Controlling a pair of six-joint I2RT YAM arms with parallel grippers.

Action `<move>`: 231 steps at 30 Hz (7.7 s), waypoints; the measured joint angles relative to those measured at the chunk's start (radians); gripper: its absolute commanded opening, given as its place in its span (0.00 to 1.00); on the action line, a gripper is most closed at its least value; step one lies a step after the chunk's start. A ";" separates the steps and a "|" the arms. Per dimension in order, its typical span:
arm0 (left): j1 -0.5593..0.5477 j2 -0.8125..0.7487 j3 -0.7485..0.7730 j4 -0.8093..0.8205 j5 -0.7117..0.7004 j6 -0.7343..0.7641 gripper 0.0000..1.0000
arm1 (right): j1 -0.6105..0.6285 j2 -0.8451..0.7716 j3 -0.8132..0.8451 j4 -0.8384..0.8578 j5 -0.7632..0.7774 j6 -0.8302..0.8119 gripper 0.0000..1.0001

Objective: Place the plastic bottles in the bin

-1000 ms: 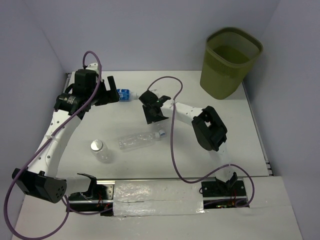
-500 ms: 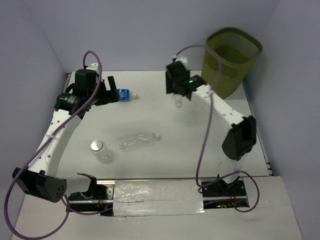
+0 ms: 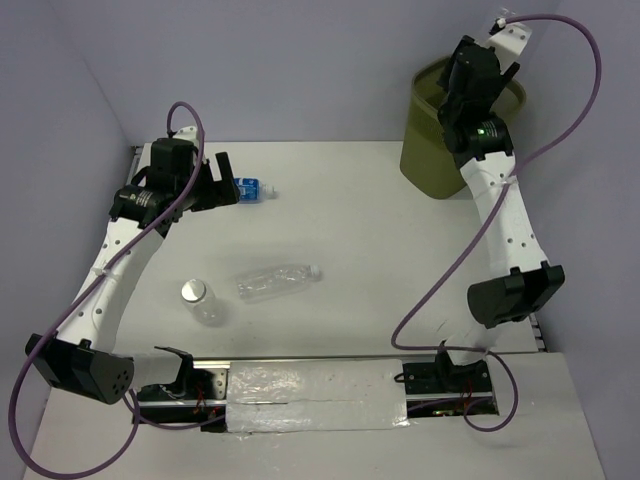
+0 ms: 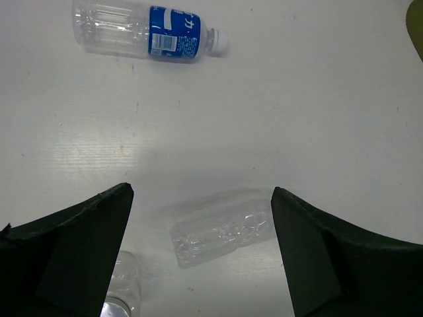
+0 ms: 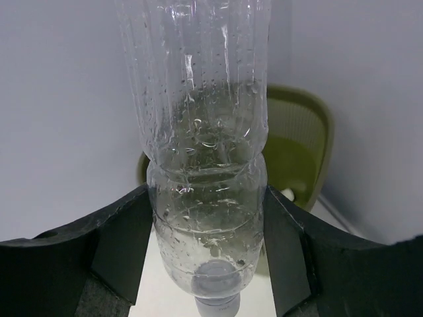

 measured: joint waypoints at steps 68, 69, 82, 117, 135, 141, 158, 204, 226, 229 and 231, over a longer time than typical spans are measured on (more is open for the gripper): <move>0.299 -0.036 -0.098 -0.058 -0.043 -0.155 0.99 | 0.938 0.510 -0.377 -0.242 -0.252 -0.430 0.95; 0.300 -0.036 -0.098 -0.057 -0.043 -0.154 0.99 | 0.937 0.515 -0.373 -0.236 -0.254 -0.431 0.91; 0.307 -0.036 -0.098 -0.057 -0.037 -0.151 0.99 | 0.898 0.417 -0.445 -0.216 -0.320 -0.334 0.57; 0.320 -0.081 -0.016 -0.096 0.025 -0.124 0.99 | -0.206 0.305 0.342 -0.112 -0.158 0.119 0.83; 0.320 -0.088 -0.016 -0.097 0.037 -0.126 0.99 | -0.040 0.135 0.167 -0.144 -0.303 0.054 1.00; 0.320 -0.087 -0.017 -0.097 0.031 -0.129 0.99 | 0.340 -0.084 -0.206 -0.133 -0.399 0.060 1.00; 0.320 -0.255 -0.301 -0.238 -0.096 -0.247 0.99 | 0.753 0.095 -0.504 -0.200 -0.500 0.241 1.00; 0.114 -0.336 -0.595 -0.230 -0.089 -0.465 0.57 | 0.759 0.095 -0.518 -0.202 -0.499 0.303 1.00; -0.345 0.237 0.021 -0.071 -0.090 -0.409 0.48 | 0.571 -0.458 -0.605 -0.348 -0.223 0.315 1.00; -0.399 0.364 0.124 -0.062 -0.090 -0.380 0.48 | 0.536 -0.586 -0.637 -0.380 -0.172 0.332 1.00; -0.434 0.452 0.203 -0.070 -0.090 -0.359 0.49 | 0.513 -0.654 -0.669 -0.403 -0.147 0.341 1.00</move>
